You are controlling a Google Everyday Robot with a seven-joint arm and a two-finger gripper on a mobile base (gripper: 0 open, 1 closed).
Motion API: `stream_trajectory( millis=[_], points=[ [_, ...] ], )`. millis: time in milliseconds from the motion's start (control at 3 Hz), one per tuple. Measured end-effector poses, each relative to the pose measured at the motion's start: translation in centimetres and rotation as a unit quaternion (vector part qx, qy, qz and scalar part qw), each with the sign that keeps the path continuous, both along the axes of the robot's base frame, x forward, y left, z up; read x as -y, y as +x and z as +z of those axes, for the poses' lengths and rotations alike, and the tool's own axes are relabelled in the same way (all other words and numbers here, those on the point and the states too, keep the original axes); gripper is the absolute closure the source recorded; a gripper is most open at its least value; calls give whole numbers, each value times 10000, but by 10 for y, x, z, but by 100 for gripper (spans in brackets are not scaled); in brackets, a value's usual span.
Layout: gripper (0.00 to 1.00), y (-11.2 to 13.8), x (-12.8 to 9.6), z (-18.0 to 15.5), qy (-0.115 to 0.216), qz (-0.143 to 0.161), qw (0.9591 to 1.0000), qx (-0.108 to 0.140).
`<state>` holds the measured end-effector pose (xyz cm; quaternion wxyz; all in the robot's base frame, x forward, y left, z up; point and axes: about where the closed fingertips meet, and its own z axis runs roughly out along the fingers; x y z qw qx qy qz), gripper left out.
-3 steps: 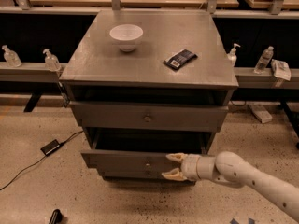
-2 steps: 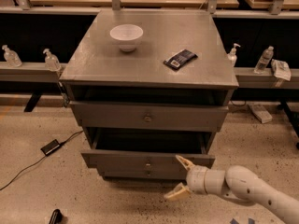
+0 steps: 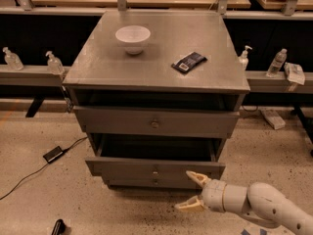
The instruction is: Open middle drawer
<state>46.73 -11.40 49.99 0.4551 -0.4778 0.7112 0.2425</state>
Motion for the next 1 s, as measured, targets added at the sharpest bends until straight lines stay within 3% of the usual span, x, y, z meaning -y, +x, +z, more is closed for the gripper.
stream_trajectory(
  millis=[333, 1000],
  points=[
    [56, 41, -7, -17, 172, 20, 9998, -133],
    [100, 120, -29, -28, 324, 149, 9994, -24]
  ],
)
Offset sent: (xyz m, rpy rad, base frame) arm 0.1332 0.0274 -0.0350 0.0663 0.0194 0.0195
